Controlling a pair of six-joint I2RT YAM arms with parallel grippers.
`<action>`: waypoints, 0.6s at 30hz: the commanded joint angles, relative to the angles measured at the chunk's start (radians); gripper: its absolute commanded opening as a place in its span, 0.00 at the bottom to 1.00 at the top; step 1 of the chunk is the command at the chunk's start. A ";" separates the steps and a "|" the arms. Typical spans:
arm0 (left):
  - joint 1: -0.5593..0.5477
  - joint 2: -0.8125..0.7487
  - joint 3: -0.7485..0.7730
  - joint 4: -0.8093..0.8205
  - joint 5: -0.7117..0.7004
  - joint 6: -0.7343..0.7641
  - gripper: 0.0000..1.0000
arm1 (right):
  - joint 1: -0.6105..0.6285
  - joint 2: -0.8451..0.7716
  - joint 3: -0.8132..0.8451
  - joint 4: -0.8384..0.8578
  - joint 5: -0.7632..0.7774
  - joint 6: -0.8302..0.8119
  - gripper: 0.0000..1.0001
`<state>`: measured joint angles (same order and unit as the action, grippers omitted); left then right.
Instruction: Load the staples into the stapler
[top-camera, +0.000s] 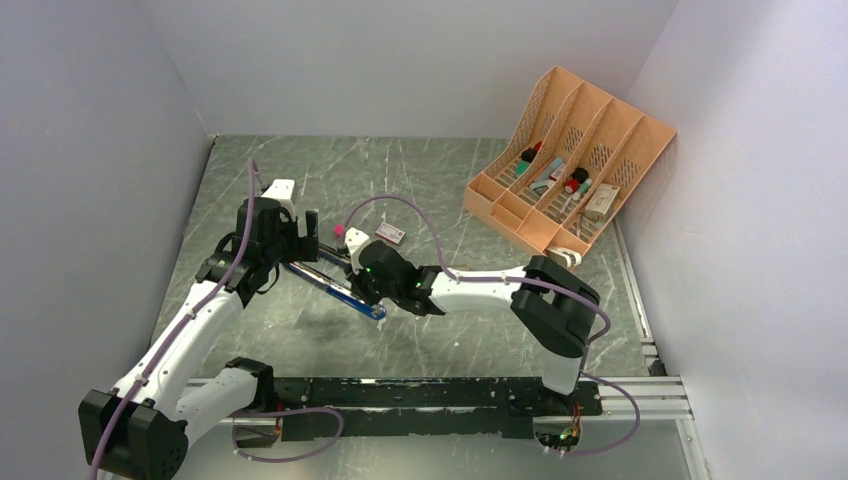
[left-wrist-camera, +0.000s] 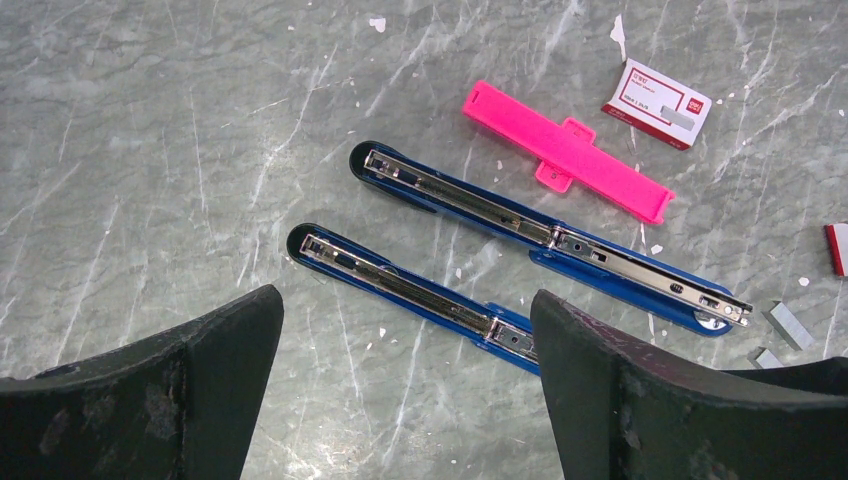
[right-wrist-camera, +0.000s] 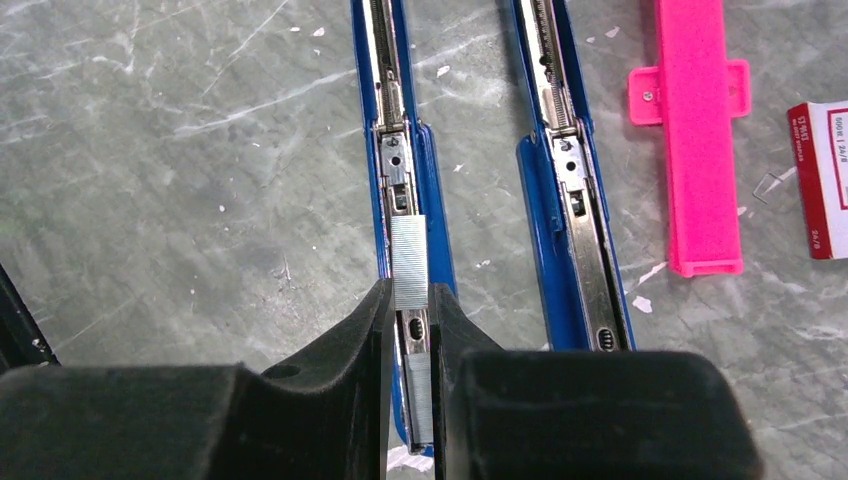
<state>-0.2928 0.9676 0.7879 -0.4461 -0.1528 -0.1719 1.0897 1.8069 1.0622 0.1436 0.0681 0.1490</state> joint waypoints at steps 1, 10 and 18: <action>-0.004 -0.017 -0.003 0.022 0.018 0.006 0.98 | 0.005 0.028 0.040 -0.025 -0.014 -0.011 0.00; -0.003 -0.017 -0.003 0.022 0.018 0.006 0.98 | 0.004 0.043 0.048 -0.034 -0.020 -0.005 0.00; -0.003 -0.017 -0.004 0.021 0.018 0.007 0.98 | 0.003 0.052 0.053 -0.045 -0.023 -0.002 0.00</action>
<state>-0.2928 0.9672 0.7879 -0.4461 -0.1524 -0.1719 1.0904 1.8328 1.0866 0.1062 0.0513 0.1493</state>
